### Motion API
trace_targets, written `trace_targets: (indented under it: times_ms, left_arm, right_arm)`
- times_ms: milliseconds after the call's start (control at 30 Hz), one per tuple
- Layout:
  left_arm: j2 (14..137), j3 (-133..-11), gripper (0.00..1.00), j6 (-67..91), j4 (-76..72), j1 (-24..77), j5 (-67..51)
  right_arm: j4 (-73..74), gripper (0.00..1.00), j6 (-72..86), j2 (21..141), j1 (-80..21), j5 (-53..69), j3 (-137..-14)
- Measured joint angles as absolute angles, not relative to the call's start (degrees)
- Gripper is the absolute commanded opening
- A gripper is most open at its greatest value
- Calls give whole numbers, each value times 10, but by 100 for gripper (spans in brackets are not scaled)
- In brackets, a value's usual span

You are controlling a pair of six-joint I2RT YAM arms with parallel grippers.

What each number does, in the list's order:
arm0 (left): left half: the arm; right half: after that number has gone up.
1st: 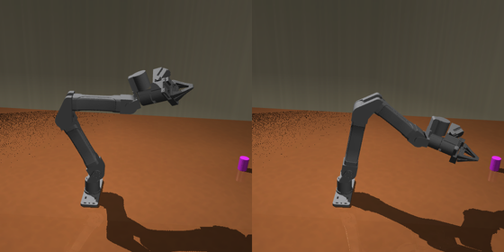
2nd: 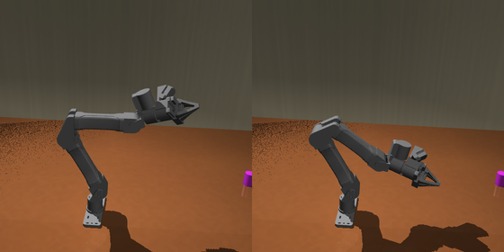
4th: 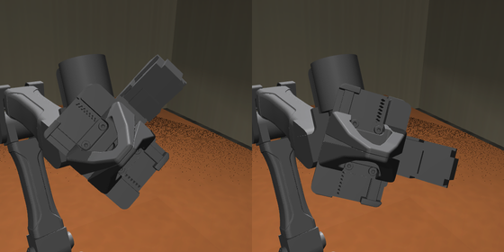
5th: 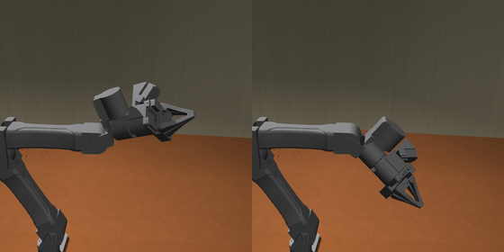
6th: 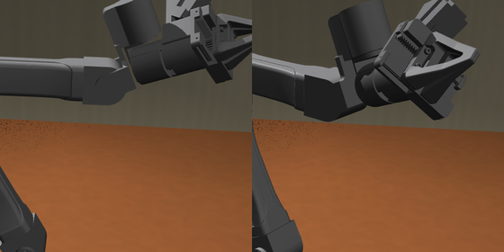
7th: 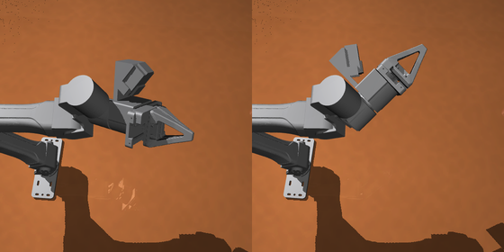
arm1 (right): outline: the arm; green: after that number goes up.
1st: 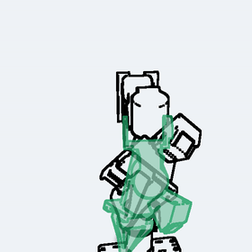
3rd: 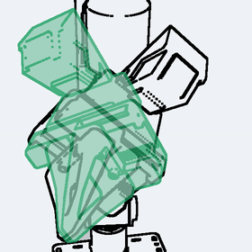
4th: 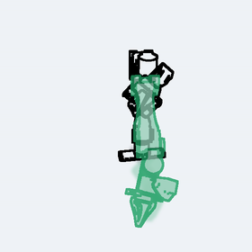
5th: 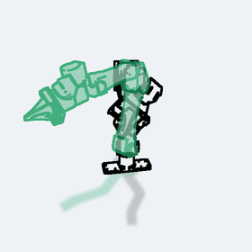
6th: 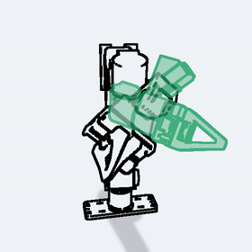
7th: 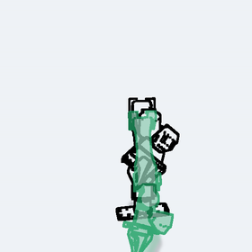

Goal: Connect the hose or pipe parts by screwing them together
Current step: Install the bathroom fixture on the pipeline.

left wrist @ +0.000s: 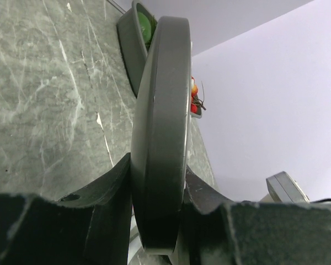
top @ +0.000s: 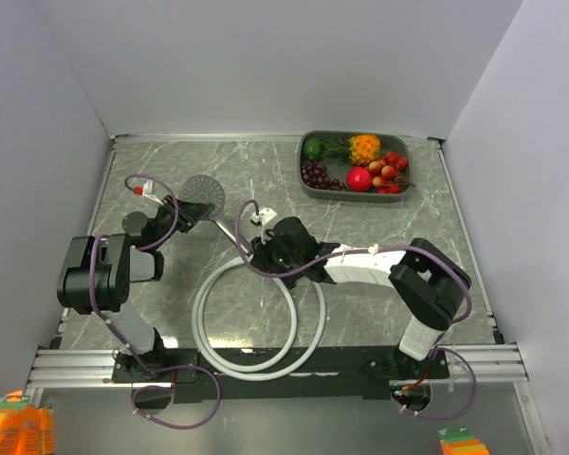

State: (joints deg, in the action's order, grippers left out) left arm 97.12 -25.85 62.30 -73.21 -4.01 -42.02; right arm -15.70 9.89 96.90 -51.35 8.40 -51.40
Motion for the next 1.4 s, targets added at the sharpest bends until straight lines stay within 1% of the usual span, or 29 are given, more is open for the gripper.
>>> trace_targets:
  times_ms: [300, 433, 700, 900, 1133, 1400]
  left_arm:
    - [980, -264, 1, 641, -746, -33, -420]
    - [980, -267, 1, 660, -748, -33, -422]
    - [981, -276, 1, 706, -748, -33, -423]
    - [990, -284, 1, 747, -753, -29, -421]
    - [994, -287, 1, 776, -752, -16, -421]
    - [989, -290, 1, 769, -751, -13, -422]
  right_arm:
    - [-150, 21, 121, 969, -491, 139, -516]
    - [-173, 21, 138, 965, -484, 163, -506]
    - [-284, 23, 218, 960, -441, 268, -463]
    - [-344, 23, 294, 963, -413, 371, -458]
    - [-438, 24, 401, 998, -375, 503, -458]
    - [-552, 22, 518, 1049, -351, 571, -458]
